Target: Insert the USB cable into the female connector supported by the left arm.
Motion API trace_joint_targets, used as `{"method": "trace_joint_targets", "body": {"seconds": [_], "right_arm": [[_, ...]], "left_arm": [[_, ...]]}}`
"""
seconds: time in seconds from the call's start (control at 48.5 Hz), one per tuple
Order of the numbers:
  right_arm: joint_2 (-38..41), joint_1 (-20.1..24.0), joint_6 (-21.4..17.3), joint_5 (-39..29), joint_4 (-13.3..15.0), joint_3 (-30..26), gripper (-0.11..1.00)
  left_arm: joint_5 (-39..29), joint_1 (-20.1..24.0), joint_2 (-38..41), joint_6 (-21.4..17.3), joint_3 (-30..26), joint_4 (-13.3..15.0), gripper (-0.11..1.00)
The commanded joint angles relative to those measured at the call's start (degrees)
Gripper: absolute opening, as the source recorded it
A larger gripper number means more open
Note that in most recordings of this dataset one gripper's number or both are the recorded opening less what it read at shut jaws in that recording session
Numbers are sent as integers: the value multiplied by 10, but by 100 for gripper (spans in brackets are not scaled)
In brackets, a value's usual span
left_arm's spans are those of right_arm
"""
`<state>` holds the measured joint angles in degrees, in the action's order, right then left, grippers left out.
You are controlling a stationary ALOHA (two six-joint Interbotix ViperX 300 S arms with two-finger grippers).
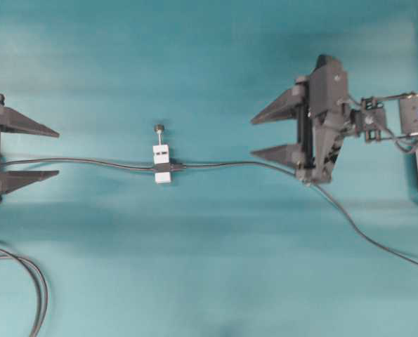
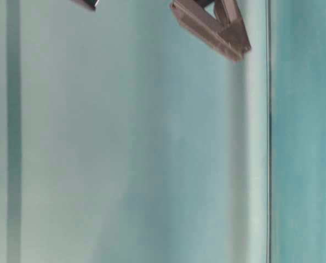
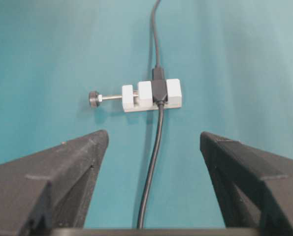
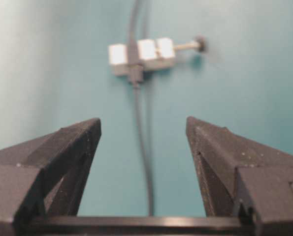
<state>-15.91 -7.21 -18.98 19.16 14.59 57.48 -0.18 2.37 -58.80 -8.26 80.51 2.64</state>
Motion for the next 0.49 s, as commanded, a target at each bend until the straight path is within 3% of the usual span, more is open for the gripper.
{"method": "trace_joint_targets", "body": {"seconds": [0.0, 0.288, 0.474], "right_arm": [[-17, -3, -3, 4, -2, 3, 72], [-76, 18, -7, 21, -2, 28, 71], [-184, 18, 13, 34, 1, 97, 71]], "left_arm": [[5, 0, 4, 7, -11, 2, 84], [7, 0, -9, 7, -16, 2, 84], [9, 0, -23, 8, -15, 2, 84]]}}
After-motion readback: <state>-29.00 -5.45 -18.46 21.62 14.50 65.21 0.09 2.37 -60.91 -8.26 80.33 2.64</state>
